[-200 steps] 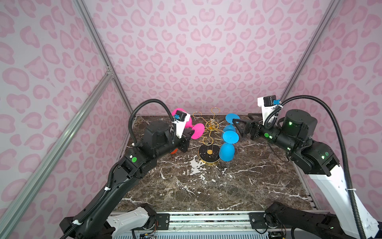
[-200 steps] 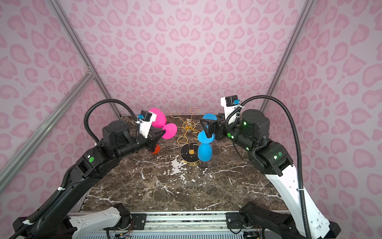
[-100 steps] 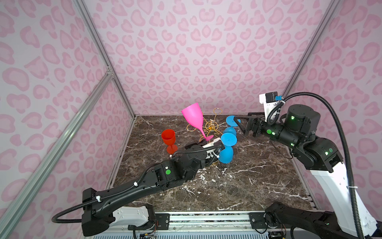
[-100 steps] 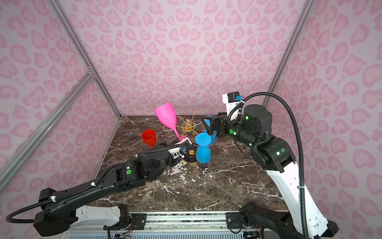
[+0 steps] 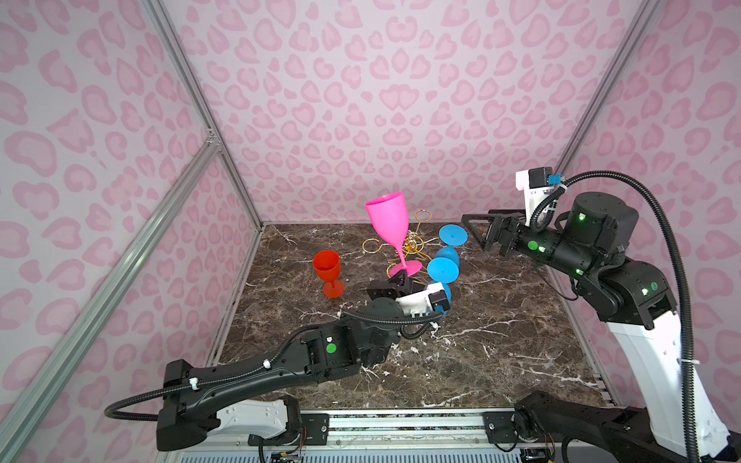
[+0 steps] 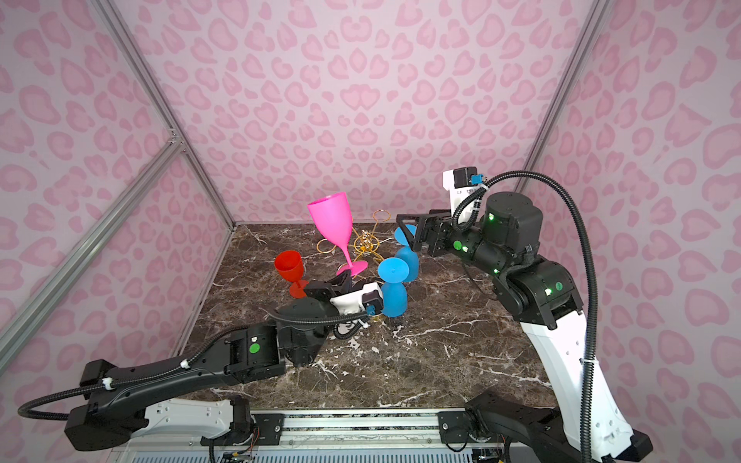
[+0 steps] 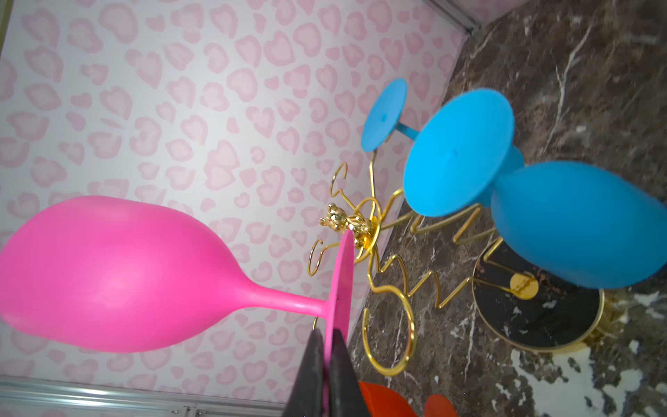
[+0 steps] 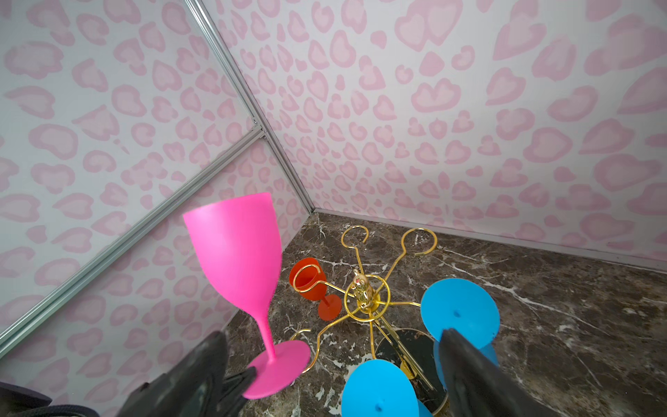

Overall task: Take the wine glass off the wine glass rack
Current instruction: Pick up the wine glass from the wine glass rack.

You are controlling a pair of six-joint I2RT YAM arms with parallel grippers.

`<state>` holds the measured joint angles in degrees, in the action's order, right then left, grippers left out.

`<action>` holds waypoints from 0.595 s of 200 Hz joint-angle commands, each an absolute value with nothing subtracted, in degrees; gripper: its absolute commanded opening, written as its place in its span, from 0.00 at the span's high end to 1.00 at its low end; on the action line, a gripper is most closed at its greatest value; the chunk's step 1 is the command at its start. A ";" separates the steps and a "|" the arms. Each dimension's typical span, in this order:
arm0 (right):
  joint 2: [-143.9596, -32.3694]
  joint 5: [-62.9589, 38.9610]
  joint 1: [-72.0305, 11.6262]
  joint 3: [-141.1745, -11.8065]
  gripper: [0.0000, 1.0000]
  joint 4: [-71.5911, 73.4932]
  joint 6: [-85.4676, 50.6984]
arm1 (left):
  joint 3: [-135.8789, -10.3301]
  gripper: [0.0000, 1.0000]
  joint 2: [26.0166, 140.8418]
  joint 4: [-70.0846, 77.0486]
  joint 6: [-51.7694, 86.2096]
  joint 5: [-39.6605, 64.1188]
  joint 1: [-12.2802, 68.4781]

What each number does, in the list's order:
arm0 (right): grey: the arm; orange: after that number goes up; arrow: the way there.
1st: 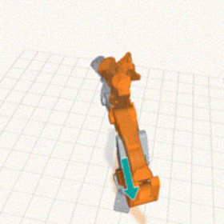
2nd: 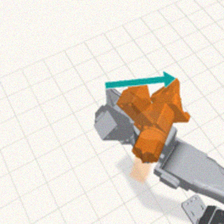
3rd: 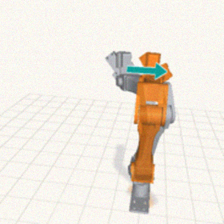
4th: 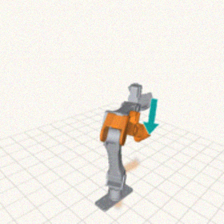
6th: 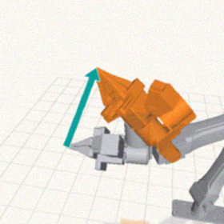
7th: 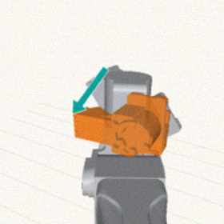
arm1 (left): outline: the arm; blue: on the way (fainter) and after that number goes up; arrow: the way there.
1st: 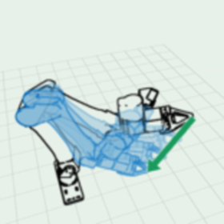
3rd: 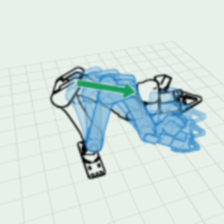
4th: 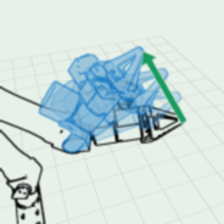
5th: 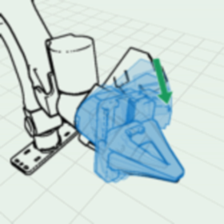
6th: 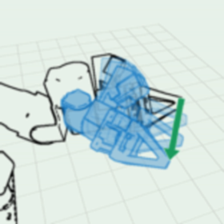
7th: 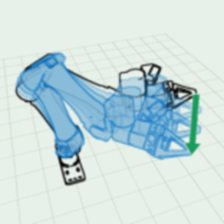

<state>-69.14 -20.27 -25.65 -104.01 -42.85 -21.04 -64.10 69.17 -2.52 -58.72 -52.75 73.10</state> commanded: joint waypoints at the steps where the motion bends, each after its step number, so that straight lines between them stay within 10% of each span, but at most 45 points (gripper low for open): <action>1: -70.70 -23.93 -25.61 -105.61 0.08 -44.01 -23.64 | -60.46 0.97 69.78 11.43 -73.40 -55.86 73.12; 73: -73.20 -27.98 -25.59 -110.50 0.13 -48.15 -26.61 | -54.24 0.97 68.14 29.41 -92.97 -50.65 73.04; 119: -62.36 -17.16 -38.22 -90.95 0.14 -36.35 -10.33 | -54.81 0.97 67.11 30.66 -94.97 -48.56 73.20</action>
